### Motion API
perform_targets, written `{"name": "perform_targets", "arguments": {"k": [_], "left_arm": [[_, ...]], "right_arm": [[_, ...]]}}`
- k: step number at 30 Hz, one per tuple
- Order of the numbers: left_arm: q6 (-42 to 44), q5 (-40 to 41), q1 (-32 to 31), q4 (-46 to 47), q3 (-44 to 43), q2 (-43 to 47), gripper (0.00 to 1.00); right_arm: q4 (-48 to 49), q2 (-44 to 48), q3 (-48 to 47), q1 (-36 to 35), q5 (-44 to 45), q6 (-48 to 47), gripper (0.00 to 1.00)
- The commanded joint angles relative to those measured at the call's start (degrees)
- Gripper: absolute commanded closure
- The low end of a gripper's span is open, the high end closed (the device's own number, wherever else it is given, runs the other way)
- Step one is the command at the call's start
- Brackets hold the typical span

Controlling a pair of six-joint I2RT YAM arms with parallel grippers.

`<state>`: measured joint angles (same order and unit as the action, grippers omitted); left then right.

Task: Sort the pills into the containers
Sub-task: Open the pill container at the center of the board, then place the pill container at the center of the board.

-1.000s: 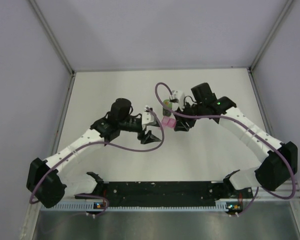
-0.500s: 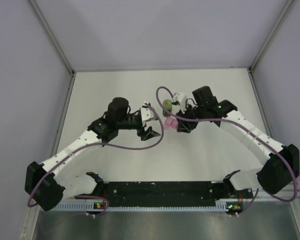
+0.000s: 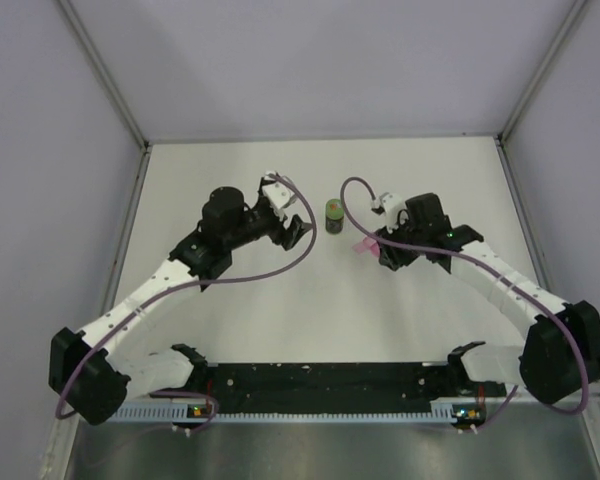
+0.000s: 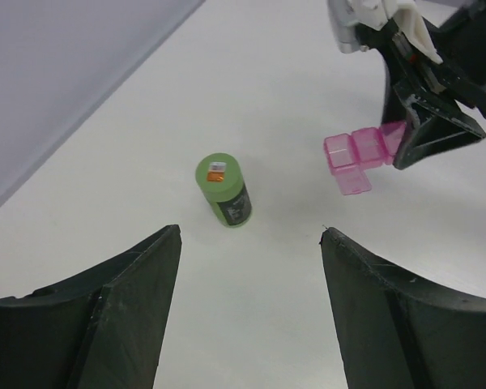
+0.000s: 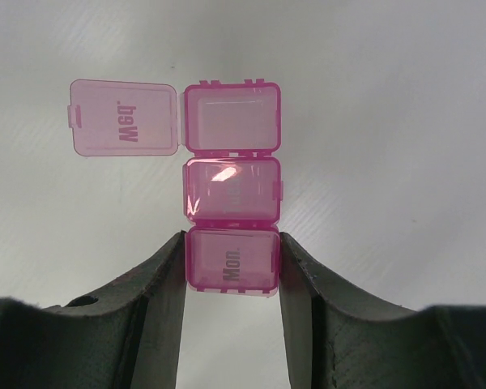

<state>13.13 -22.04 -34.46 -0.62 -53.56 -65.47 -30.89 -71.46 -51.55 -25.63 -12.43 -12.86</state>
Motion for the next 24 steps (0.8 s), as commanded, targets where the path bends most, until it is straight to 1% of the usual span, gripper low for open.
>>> {"name": "perform_targets", "arguments": {"k": [1,5,8,13,21,24], "left_arm": [[-5.47,8.23,2.2,8.0,0.38,0.79,0.24],[-6.62,12.37,3.43,9.32,0.56,0.35,0.24],[-7.06,13.34,4.05,9.94,0.74,-0.01,0.24],[-8.03,13.52,4.49,11.34,1.62,-1.06,0.24],[-6.97,12.99,4.66,11.61,2.41,-1.67,0.24],[-6.8,12.55,4.75,11.52,2.5,-2.38,0.24]], "right_arm": [[9.0,-1.75,2.85,5.14,2.06,5.12,1.0],[13.65,-4.65,4.79,5.94,5.12,6.62,1.0],[16.12,-7.45,5.41,5.85,7.14,8.55,0.96],[19.37,-13.08,5.23,6.38,8.56,11.36,0.93],[25.0,-17.13,5.67,8.84,8.82,18.04,0.87],[25.71,-19.41,5.23,8.84,8.56,19.1,0.81]]}}
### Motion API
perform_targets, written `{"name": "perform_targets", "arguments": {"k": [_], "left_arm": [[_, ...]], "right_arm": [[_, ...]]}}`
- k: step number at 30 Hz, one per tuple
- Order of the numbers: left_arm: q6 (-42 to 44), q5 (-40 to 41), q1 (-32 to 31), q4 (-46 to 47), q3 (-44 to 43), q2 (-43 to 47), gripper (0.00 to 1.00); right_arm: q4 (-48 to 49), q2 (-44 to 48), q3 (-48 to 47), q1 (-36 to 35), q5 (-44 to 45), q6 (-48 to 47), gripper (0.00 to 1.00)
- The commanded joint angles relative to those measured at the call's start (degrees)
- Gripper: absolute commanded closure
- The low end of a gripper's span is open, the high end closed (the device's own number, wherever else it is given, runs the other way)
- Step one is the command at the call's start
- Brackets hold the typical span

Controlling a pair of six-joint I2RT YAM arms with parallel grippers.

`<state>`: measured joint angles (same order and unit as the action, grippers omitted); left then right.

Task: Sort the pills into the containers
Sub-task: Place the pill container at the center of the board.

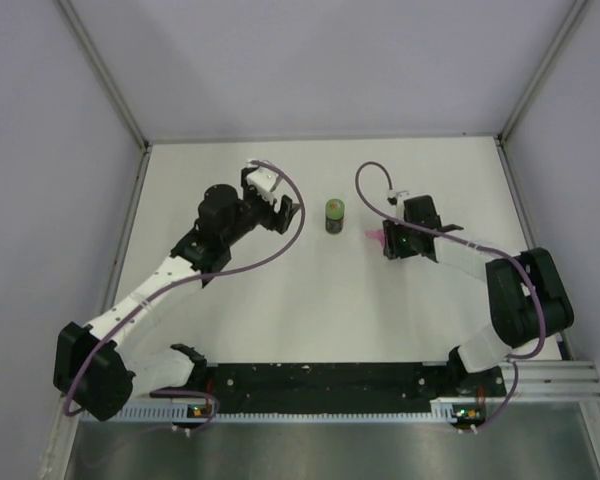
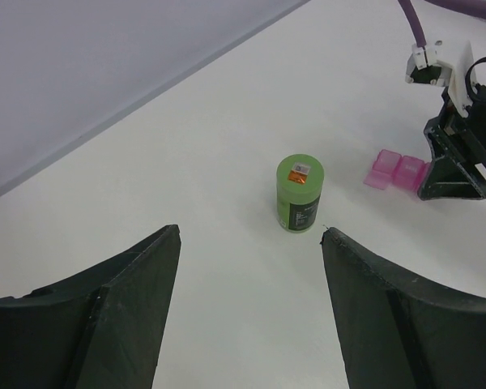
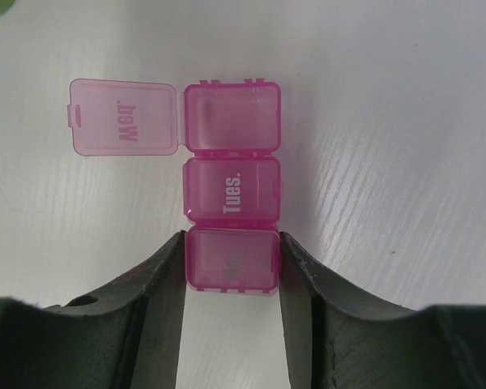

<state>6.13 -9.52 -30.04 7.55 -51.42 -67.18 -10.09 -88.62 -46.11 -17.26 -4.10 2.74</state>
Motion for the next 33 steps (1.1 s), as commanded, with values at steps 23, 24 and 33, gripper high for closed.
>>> {"name": "perform_targets", "arguments": {"k": [23,24,33], "left_arm": [[-2.7,-5.24,0.25,6.16,-2.1,-9.1,0.23],[-2.88,-7.94,0.25,6.33,-4.2,-12.42,0.22],[-3.49,-10.26,-0.19,-0.51,-16.5,-22.46,0.01]], "right_arm": [[-1.69,4.06,-6.27,0.47,-1.44,4.12,0.2],[-3.08,6.5,-8.19,0.47,-1.35,2.55,0.2],[-6.08,14.87,-11.37,0.47,3.31,-0.98,0.14]]}}
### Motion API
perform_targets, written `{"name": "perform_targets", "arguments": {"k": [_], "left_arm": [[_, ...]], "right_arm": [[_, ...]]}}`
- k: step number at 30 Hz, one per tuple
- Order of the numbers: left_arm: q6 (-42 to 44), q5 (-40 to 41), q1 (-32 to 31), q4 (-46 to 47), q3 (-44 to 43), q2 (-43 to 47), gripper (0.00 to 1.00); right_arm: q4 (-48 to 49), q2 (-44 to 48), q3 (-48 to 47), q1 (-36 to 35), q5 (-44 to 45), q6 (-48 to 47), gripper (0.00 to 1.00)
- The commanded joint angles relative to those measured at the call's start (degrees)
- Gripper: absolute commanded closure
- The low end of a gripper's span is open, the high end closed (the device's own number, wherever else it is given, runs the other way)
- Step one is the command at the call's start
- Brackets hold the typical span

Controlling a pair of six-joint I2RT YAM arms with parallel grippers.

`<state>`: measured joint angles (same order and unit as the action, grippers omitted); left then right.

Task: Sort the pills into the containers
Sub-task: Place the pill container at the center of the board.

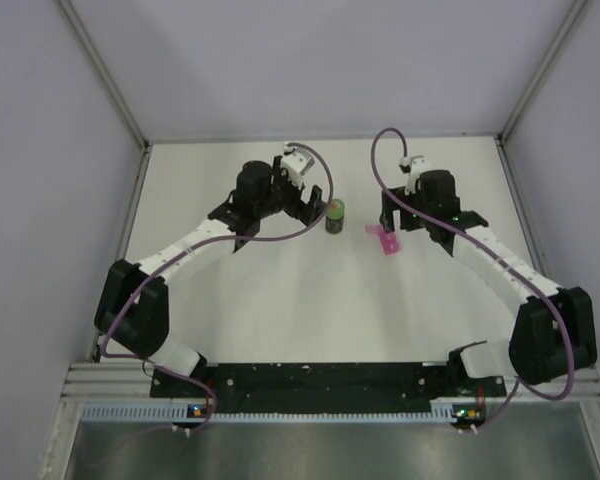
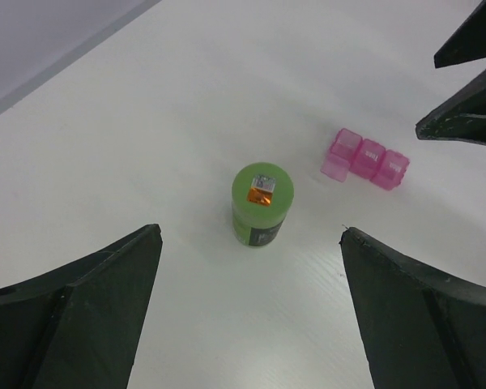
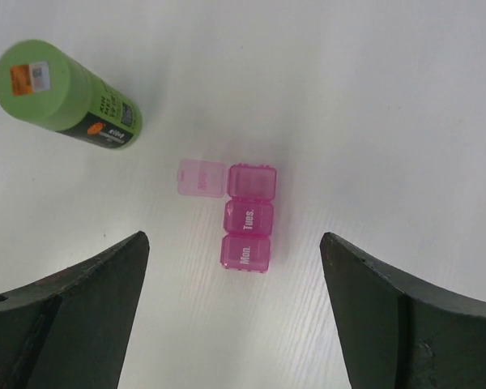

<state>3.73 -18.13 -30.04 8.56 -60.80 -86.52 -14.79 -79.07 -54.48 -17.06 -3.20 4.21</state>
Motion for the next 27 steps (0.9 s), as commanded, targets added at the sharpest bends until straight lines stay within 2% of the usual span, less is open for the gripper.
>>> {"name": "perform_targets", "arguments": {"k": [1,3,5,13,20,27], "left_arm": [[-1.09,-1.47,-0.28,-2.4,-8.36,-4.52,0.01],[-1.09,-1.29,-0.54,-4.42,-11.09,-6.98,0.01],[-0.91,-0.95,-1.07,-6.0,-13.02,-9.45,0.01],[-1.53,1.52,-2.39,-10.58,-16.73,-13.85,0.01],[-0.3,0.46,-3.0,-10.4,-15.32,-15.78,0.01],[1.37,2.22,-4.5,-11.19,-17.86,-20.17,0.01]], "right_arm": [[-1.56,6.63,-3.18,0.27,2.32,-2.8,0.13],[-1.91,8.66,-2.92,0.27,2.41,-3.06,0.1],[-1.91,10.59,-2.57,0.27,2.41,-3.85,0.01],[1.77,16.49,2.35,0.36,0.75,-6.49,0.01],[4.41,16.31,5.26,0.36,-1.54,-6.84,0.01],[6.35,16.93,7.54,0.27,-2.6,-8.07,0.02]]}}
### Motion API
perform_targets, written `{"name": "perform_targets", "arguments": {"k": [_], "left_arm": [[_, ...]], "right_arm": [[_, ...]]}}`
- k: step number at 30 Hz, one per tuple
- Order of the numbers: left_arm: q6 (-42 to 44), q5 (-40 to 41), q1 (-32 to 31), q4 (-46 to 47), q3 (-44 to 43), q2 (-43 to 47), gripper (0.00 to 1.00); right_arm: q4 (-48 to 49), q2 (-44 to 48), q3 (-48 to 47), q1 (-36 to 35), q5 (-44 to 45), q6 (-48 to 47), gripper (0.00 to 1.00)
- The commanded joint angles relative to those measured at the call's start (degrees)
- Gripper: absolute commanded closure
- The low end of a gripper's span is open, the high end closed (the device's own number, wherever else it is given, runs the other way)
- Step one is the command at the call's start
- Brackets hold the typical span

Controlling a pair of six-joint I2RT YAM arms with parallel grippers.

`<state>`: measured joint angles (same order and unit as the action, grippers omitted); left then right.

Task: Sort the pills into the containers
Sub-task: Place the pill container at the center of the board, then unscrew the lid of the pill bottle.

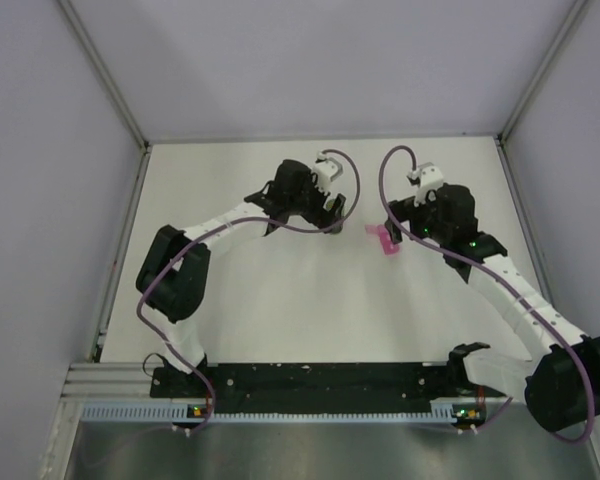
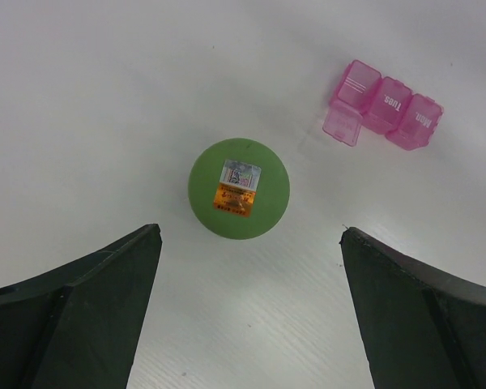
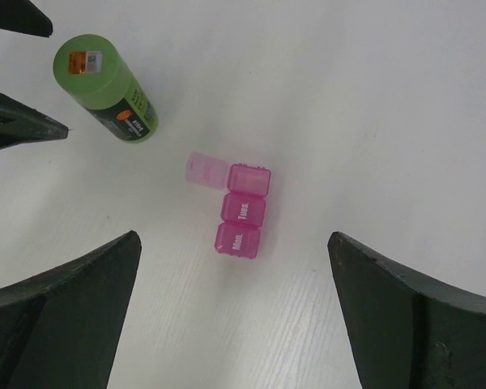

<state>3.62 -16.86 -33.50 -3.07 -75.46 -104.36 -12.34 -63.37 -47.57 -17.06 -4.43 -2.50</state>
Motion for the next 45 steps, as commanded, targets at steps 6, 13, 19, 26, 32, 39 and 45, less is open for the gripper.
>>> {"name": "perform_targets", "arguments": {"k": [6,13,19,26,32,39,45], "left_arm": [[1.48,2.71,-1.4,-1.58,-7.41,-6.38,0.05],[1.92,4.47,-1.48,-2.03,-9.79,-9.2,0.15],[1.92,3.85,-1.48,-2.55,-10.76,-10.34,0.27],[2.18,3.59,-1.57,-2.82,-10.67,-10.6,0.36],[2.27,0.17,-1.48,-2.64,-10.5,-7.89,0.72],[1.31,-4.84,-0.35,-4.22,-7.78,1.68,1.0],[-3.44,-13.01,3.08,-1.94,-2.42,14.43,1.0]], "right_arm": [[4.87,1.67,1.17,0.36,-1.99,-1.89,0.03],[5.04,2.2,1.52,0.36,-1.99,-2.42,0.03],[5.13,2.29,1.69,0.36,-1.46,-2.68,0.03],[5.22,2.03,1.6,0.36,-1.2,-2.6,0.03],[4.96,1.76,0.99,0.27,-0.94,-1.81,0.03],[3.02,1.59,-2.69,0.27,-6.54,-1.1,0.03],[3.02,-0.87,-8.93,0.27,-20.33,-2.33,0.04]]}}
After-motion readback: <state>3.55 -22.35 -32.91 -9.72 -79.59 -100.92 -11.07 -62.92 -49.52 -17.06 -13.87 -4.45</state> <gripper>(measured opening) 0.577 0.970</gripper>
